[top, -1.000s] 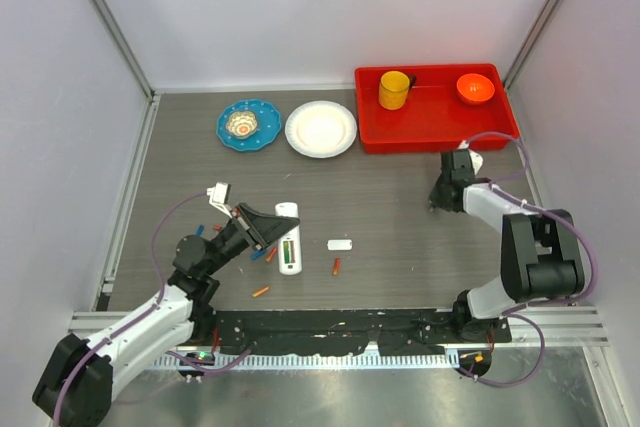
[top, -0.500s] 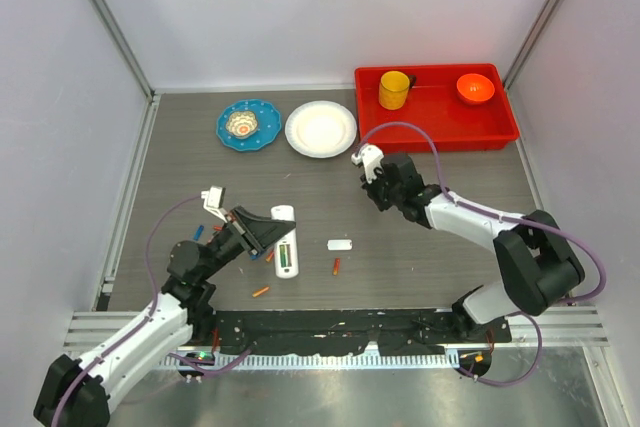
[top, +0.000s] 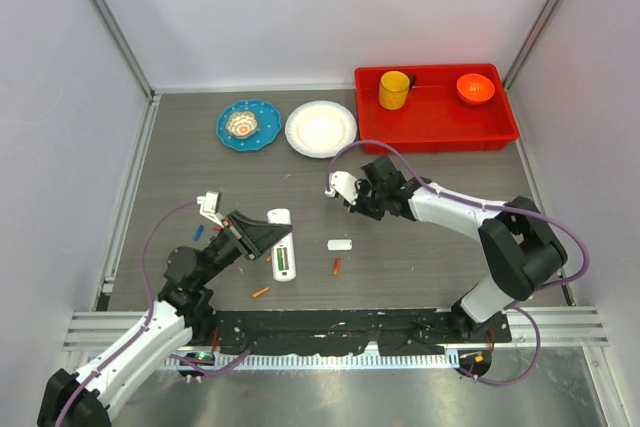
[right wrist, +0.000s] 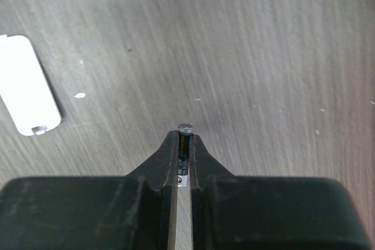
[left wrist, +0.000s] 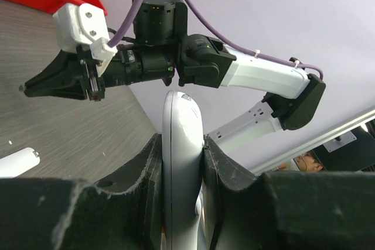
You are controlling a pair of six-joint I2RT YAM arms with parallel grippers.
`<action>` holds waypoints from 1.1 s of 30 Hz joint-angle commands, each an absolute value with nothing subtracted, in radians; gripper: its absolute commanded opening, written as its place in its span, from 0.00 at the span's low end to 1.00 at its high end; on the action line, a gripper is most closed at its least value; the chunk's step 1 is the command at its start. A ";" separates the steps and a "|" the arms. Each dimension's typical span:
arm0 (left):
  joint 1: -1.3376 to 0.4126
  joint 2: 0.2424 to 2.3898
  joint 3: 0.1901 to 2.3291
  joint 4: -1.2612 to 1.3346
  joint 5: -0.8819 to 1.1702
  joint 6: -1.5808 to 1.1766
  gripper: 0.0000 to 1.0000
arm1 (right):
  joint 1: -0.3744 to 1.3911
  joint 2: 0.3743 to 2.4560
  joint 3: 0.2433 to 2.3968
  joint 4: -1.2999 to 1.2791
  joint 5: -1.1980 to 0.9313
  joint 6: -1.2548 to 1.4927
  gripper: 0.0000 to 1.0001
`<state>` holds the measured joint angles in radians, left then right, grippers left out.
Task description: Load the batteries into the remote control
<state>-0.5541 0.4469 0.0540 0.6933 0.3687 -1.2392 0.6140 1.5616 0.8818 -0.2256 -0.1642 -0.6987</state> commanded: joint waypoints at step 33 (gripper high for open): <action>-0.549 0.420 0.052 0.686 0.347 -1.229 0.00 | 0.623 1.454 0.972 -0.046 -0.091 -0.308 0.97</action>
<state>-0.5541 0.4171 0.0509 0.6628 0.3534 -1.2438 0.6201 1.5997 0.9424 -0.2634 -0.2256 -0.5735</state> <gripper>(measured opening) 0.300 0.862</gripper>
